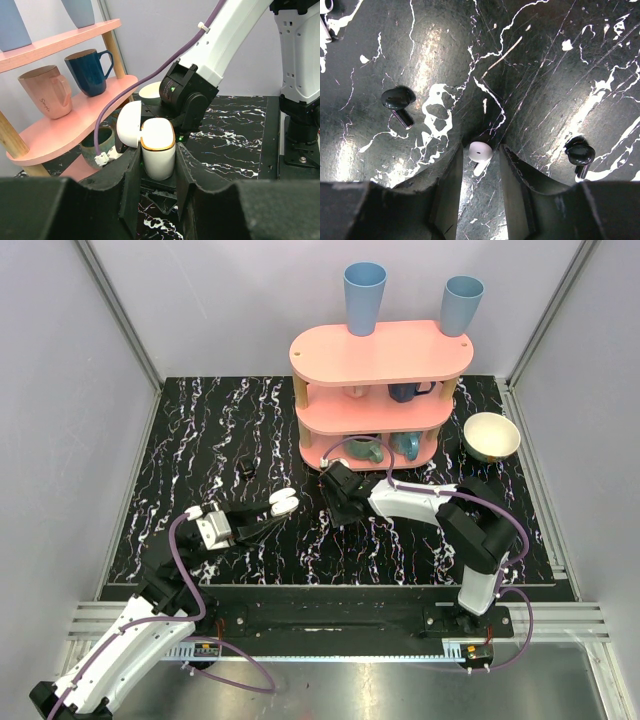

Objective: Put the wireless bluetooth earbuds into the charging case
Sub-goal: Pick up the right earbud from the center of the board.

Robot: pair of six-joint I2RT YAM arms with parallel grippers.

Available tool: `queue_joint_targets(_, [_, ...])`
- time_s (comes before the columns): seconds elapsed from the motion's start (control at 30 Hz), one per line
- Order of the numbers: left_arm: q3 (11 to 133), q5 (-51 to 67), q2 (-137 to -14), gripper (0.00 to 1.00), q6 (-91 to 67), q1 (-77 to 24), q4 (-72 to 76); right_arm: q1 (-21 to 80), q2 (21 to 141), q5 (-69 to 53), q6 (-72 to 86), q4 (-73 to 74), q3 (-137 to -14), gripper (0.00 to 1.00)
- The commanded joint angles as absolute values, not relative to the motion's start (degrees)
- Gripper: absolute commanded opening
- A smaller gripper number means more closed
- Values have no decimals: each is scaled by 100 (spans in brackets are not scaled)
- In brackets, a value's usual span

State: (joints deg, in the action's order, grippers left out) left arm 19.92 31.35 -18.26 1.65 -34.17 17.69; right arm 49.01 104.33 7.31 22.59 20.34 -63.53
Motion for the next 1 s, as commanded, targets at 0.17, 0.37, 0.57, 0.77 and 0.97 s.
queue_joint_targets(0.17, [2188, 3120, -1811, 0, 132, -3428, 2065, 4975, 10485, 896, 2127, 2021, -6337, 41])
queue_joint_targets(0.37, [2206, 3120, -1811, 0, 132, -3428, 2074, 4983, 10477, 940, 2145, 2065, -6319, 39])
queue_joint_targets(0.57, [2197, 3138, -1819, 0, 132, -3428, 2083, 4983, 10468, 993, 2180, 2057, -6346, 32])
queue_joint_targets(0.77, [2189, 3129, -1828, 0, 106, -3428, 2092, 4992, 10389, 1160, 2206, 2039, -6390, 28])
queue_joint_targets(0.97, [2206, 3015, -1802, 0, 88, -3428, 2074, 5010, 9784, 1520, 2294, 1916, -6249, 21])
